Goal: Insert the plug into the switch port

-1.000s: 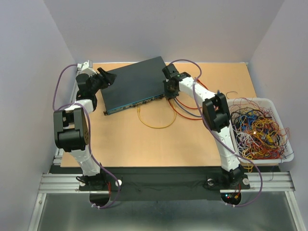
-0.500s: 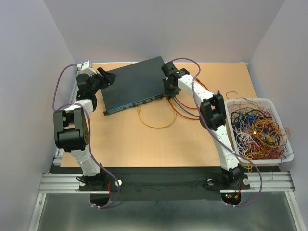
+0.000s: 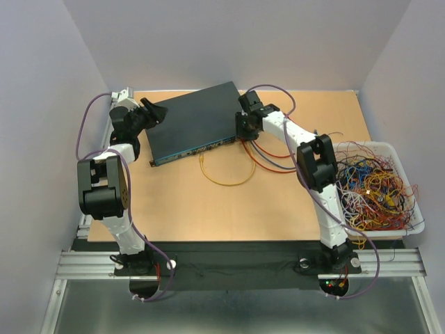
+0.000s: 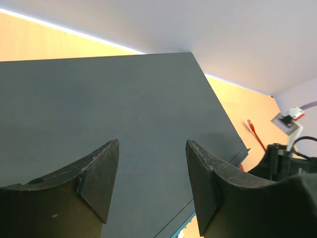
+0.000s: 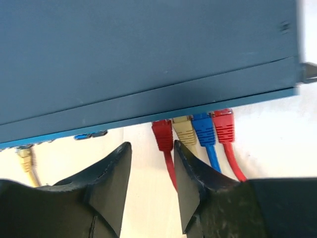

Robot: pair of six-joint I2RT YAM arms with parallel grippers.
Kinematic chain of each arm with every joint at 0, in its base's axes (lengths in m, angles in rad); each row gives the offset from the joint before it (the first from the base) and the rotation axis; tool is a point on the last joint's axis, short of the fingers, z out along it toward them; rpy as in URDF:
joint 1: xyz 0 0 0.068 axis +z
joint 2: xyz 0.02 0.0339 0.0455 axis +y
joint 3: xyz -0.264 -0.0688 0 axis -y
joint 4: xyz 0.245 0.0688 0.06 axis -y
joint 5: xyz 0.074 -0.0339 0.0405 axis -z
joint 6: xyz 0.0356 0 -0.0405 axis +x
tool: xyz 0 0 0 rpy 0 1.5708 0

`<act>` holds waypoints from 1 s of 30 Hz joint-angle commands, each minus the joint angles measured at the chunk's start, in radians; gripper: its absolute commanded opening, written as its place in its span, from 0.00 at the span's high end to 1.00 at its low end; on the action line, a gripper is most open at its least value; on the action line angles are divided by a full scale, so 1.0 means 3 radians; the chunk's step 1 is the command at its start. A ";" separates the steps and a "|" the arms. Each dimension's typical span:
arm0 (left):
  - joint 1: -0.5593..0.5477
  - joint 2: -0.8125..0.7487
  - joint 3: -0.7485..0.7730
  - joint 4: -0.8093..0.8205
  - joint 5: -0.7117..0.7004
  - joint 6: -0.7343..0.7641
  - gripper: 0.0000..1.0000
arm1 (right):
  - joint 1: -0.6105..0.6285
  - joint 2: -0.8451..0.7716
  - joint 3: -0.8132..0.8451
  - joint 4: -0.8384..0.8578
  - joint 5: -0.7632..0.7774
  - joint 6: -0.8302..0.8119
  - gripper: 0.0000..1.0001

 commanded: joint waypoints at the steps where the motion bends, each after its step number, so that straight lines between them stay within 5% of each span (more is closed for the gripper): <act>1: 0.0033 -0.0178 0.0017 0.0032 -0.0009 0.0104 0.33 | -0.0233 -0.0686 -0.0482 0.0939 0.0396 -0.0050 0.53; 18: 0.0008 -0.0530 0.0018 -0.0219 -0.0101 -0.0059 0.33 | -0.0176 -0.2241 -0.2391 0.1374 0.0213 -0.0116 0.51; 24: -0.0273 -0.1025 -0.0304 -0.0433 -0.0335 0.0037 0.33 | -0.0166 -0.2829 -0.3040 0.1553 0.0018 -0.0162 0.51; 30: -0.0927 -0.1374 -0.0392 -0.0878 -0.0720 0.0222 0.33 | -0.0166 -0.3391 -0.3598 0.1646 -0.0104 -0.0193 0.49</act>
